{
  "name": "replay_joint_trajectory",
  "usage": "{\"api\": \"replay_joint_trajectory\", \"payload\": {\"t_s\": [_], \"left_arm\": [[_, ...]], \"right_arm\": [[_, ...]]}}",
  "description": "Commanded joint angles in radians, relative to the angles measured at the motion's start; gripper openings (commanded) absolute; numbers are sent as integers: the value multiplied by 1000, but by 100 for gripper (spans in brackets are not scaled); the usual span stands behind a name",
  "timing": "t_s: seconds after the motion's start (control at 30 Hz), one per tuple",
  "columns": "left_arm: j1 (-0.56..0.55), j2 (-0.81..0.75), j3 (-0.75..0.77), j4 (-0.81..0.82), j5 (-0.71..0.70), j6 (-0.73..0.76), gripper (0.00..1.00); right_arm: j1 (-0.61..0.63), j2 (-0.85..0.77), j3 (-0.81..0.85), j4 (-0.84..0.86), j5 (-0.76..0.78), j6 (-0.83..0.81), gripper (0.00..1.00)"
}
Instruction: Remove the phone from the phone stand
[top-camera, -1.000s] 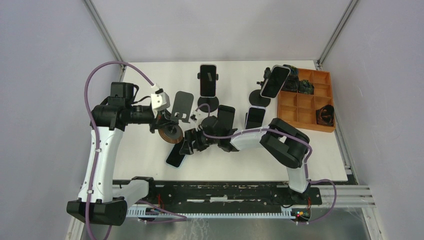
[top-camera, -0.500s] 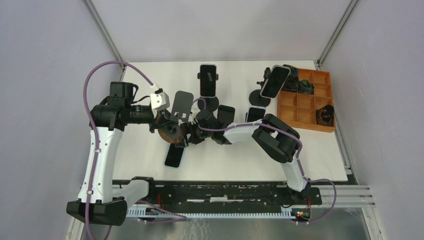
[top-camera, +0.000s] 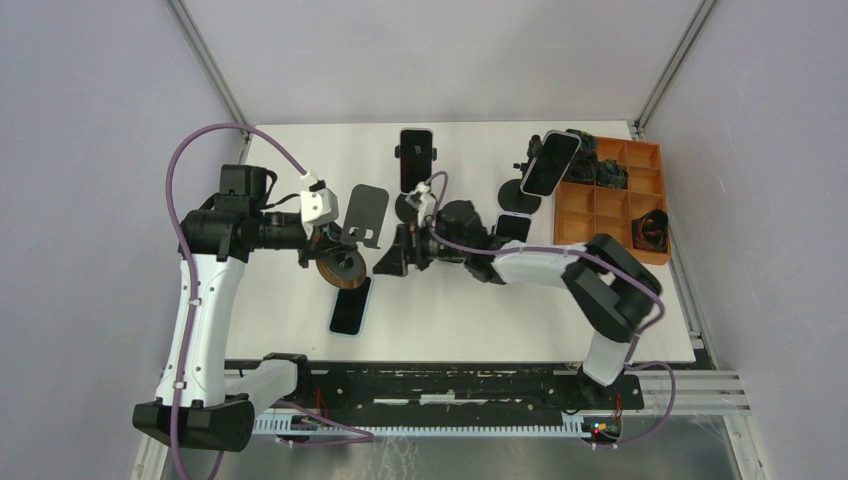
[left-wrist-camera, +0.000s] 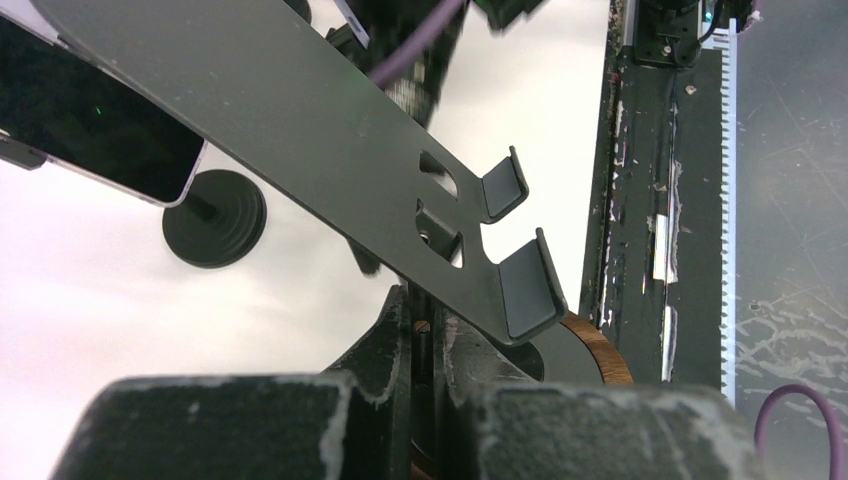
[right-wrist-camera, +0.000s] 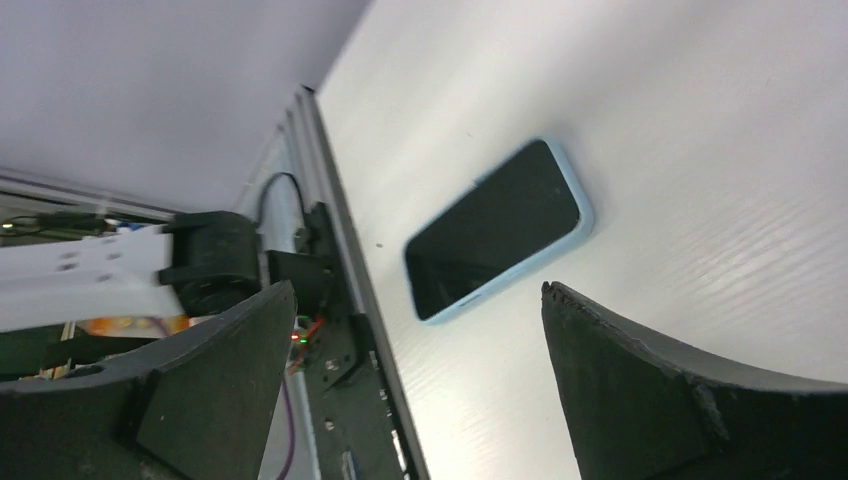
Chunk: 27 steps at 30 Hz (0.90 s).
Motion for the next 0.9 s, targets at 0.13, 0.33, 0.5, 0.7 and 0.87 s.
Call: {"api": "replay_joint_trajectory", "payload": {"t_s": [0.13,0.33,0.5,0.7,0.87], "left_arm": [[3,-15,29,-70,112,155,2],[3,-23,30,-164,126,256,2],[2,-31,15,-188,142,276,2],[2,-43,-9,-188,164,270,2],[2,-46,-18,-188,162,269,2]], "right_arm": [[-46,-283,-169,490,-311,169,97],[-57,-276,-83,601,-287,289,95],[-51,-211,0,651,-204,363,85],[0,-172,67,613,-125,335,68],[29,-150,110,609,-114,330,35]]}}
